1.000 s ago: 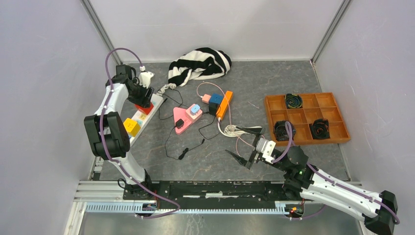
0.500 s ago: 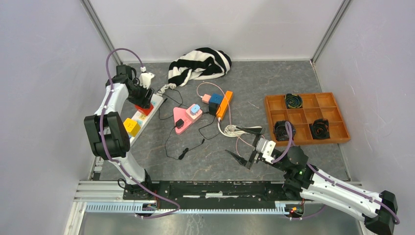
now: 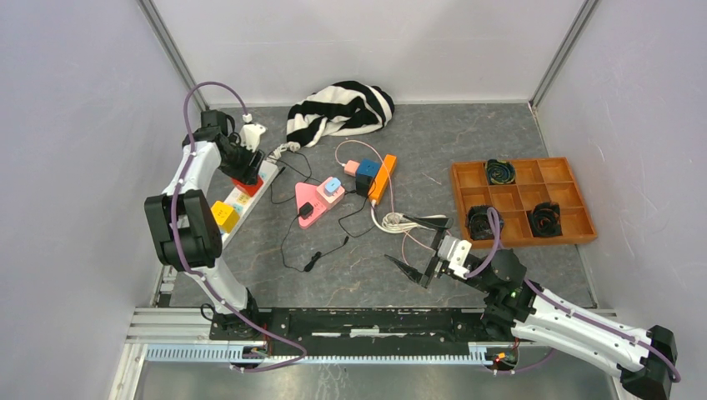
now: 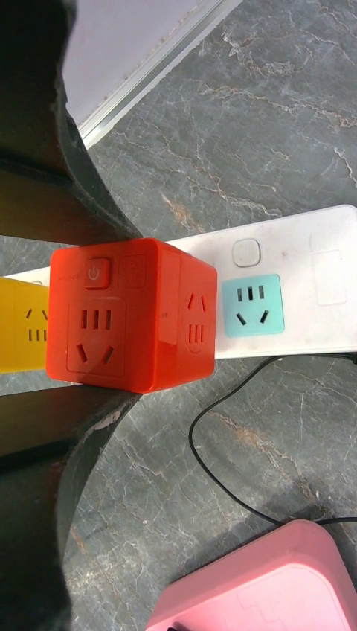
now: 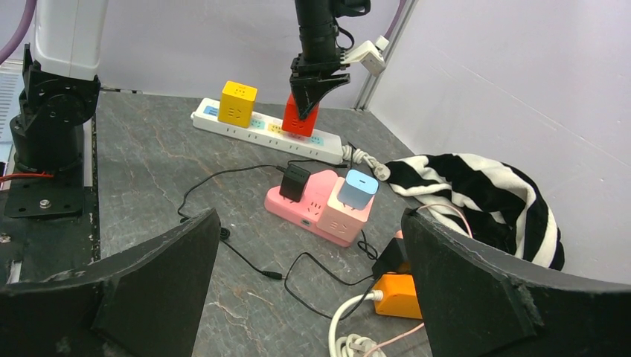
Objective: Insert the plug
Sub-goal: Insert the plug into the socket.
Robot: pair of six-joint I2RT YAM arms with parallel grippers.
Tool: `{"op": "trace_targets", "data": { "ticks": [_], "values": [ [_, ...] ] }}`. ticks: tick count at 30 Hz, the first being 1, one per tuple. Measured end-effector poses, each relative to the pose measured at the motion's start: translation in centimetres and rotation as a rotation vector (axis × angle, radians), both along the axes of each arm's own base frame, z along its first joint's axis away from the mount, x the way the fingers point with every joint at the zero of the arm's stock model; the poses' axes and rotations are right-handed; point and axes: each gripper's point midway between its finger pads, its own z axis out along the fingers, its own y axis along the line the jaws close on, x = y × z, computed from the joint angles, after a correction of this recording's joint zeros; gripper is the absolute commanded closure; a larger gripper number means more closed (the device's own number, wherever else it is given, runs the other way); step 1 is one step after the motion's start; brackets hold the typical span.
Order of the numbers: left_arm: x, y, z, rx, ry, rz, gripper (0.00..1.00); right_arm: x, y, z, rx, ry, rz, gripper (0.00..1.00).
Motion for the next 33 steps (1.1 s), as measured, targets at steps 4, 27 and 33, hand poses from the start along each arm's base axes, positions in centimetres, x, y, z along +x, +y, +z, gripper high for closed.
{"op": "trace_targets", "data": {
  "ticks": [4, 27, 33],
  "values": [
    [0.04, 0.22, -0.02, 0.017, 0.000, 0.001, 0.98, 0.00, -0.02, 0.01, 0.001, -0.001, 0.000, 0.02],
    [0.22, -0.19, -0.33, 0.042, 0.001, -0.015, 0.98, 0.18, -0.21, -0.15, 0.005, 0.001, -0.014, 0.02],
    [0.51, -0.28, -0.52, 0.035, 0.001, -0.025, 0.98, 0.22, -0.32, -0.05, 0.010, 0.000, -0.020, 0.02]
  ]
}}
